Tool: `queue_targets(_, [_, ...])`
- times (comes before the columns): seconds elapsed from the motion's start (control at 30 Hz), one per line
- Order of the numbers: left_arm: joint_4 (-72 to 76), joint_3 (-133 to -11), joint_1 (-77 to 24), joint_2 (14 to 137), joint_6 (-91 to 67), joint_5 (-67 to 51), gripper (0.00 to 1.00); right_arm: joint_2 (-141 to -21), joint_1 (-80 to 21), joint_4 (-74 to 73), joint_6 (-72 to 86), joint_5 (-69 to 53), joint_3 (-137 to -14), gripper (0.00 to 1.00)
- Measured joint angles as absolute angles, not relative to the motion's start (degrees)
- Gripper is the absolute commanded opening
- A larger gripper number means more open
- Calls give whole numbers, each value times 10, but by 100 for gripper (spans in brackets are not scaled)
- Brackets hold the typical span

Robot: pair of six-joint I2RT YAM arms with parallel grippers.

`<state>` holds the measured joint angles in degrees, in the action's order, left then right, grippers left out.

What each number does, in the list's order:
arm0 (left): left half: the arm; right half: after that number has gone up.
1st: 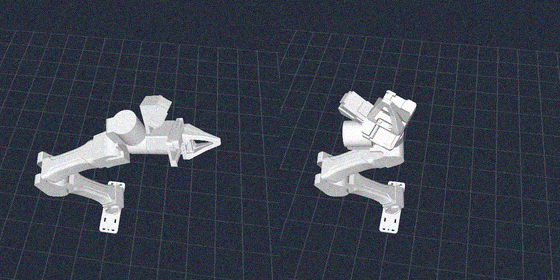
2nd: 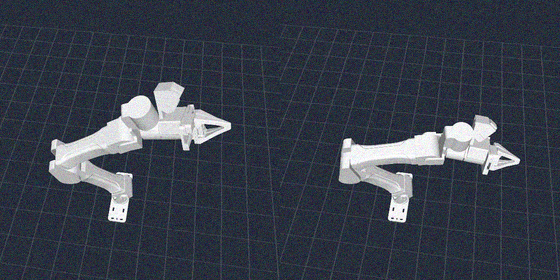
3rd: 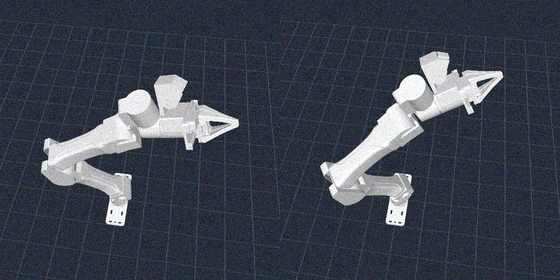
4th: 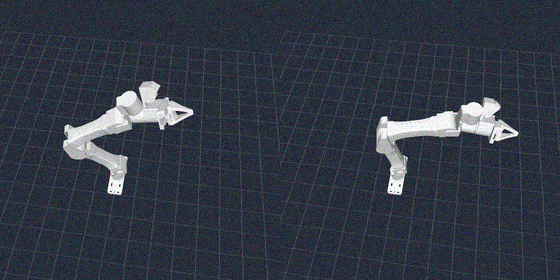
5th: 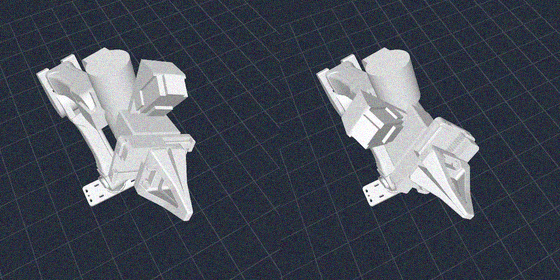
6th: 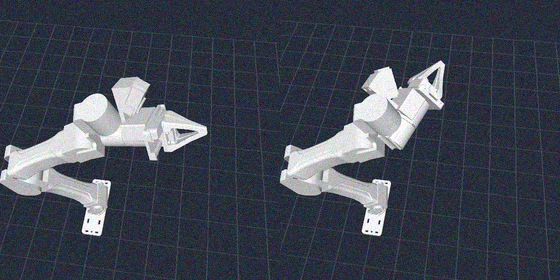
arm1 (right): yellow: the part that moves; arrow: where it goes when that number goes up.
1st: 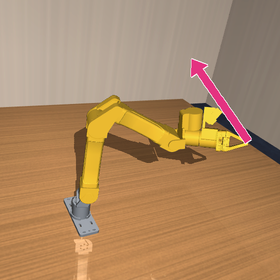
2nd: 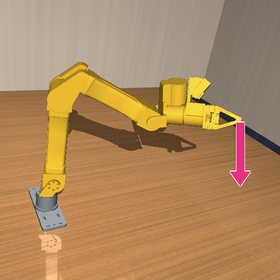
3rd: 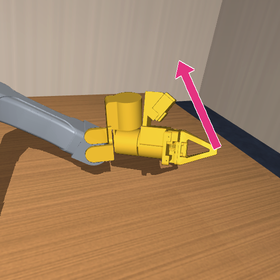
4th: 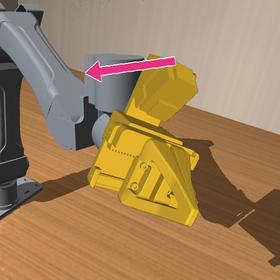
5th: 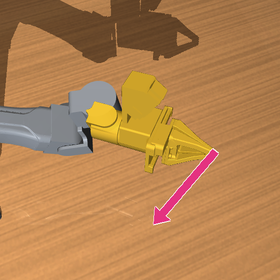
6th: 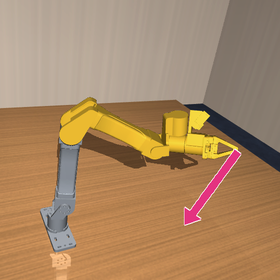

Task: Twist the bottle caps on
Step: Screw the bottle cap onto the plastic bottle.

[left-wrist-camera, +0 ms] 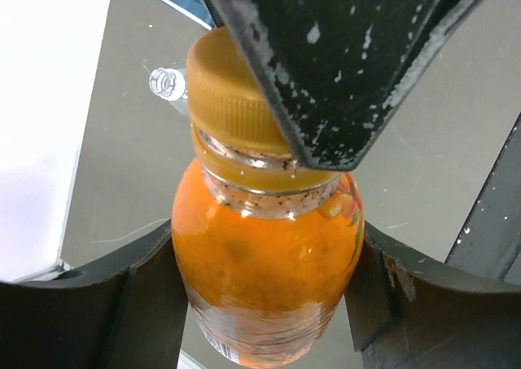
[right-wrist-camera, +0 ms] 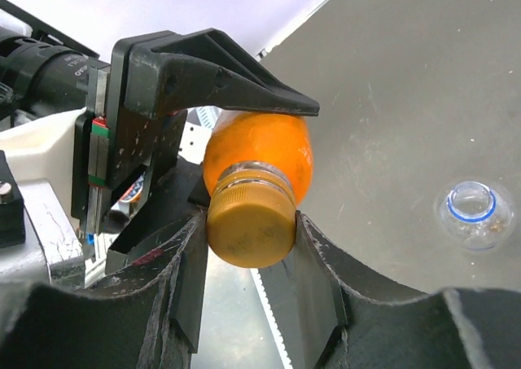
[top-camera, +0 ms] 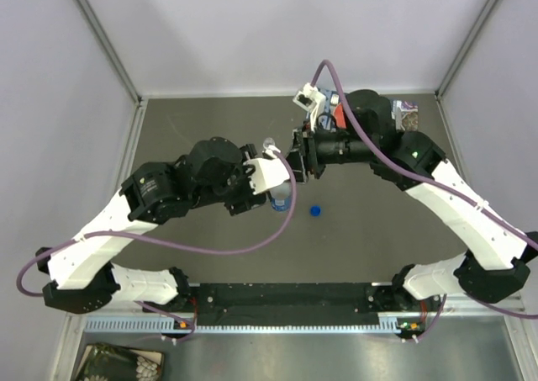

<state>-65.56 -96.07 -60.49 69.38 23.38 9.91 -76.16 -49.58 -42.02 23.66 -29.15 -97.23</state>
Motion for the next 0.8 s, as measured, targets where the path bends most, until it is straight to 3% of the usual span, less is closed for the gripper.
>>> queue_targets(0.27, [-603, -960, -608, 696, 200, 95, 12, -757, -496, -447, 229, -266, -1011, 52])
queue_targets(0.63, [-502, -977, -591, 698, 117, 61, 11, -764, -499, -459, 208, -242, -1094, 84])
queue_targets(0.8, [-457, -998, -580, 699, 88, 12, 12, -789, -501, -469, 181, -231, -1156, 91])
